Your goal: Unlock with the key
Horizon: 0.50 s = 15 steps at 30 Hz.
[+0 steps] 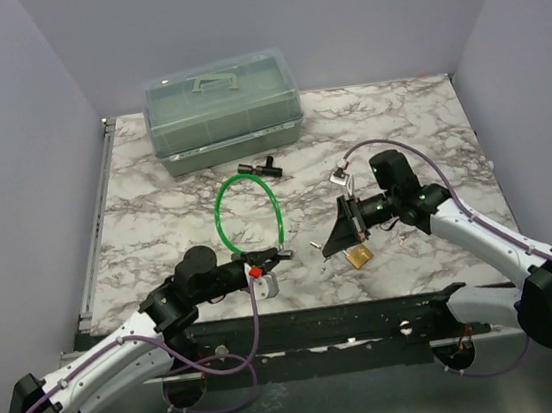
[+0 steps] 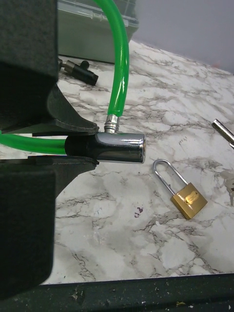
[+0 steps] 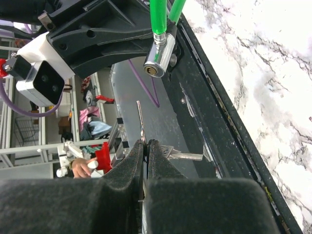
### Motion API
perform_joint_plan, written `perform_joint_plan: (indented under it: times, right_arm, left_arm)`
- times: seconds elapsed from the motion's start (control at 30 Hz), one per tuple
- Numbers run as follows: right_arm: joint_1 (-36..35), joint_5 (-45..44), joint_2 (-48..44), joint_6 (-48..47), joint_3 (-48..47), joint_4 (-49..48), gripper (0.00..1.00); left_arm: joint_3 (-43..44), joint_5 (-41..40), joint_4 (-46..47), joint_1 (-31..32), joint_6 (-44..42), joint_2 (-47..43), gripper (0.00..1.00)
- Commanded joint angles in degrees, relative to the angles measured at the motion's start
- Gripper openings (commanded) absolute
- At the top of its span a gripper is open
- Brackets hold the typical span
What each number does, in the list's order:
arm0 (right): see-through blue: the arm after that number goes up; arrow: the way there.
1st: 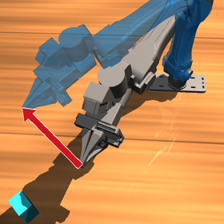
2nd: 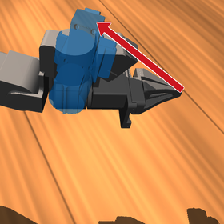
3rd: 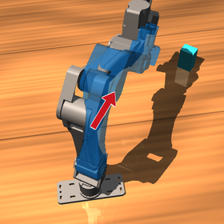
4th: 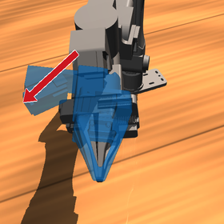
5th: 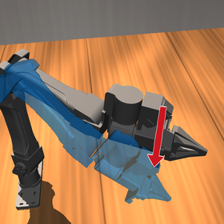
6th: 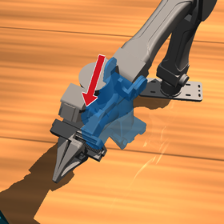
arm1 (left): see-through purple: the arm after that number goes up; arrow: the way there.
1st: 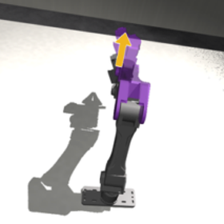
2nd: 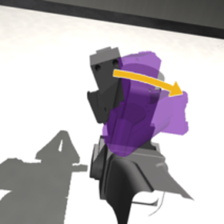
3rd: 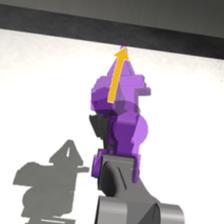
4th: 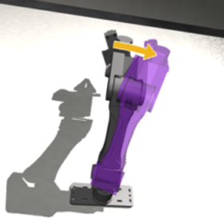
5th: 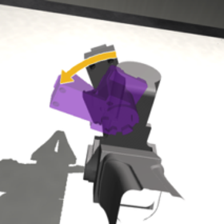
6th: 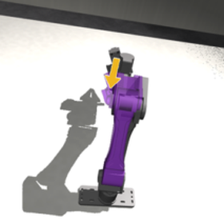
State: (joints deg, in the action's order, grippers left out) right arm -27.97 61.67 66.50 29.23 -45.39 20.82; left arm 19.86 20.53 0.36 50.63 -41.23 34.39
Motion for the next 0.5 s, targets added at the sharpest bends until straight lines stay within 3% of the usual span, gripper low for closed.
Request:
perform_joint_plan:
  times: [0.0, 0.47]
  right_arm:
    - [-1.11, 1.81, 2.53, -1.95, -2.19, 4.39, 0.00]
    - [-6.44, 1.02, 7.48, -2.90, -4.14, 7.01, 0.00]
  left_arm:
    - [1.14, 3.48, 3.60, -0.02, -2.30, 1.13, 0.00]
    - [1.44, 5.68, 1.31, 1.50, -4.62, 1.39, 0.00]
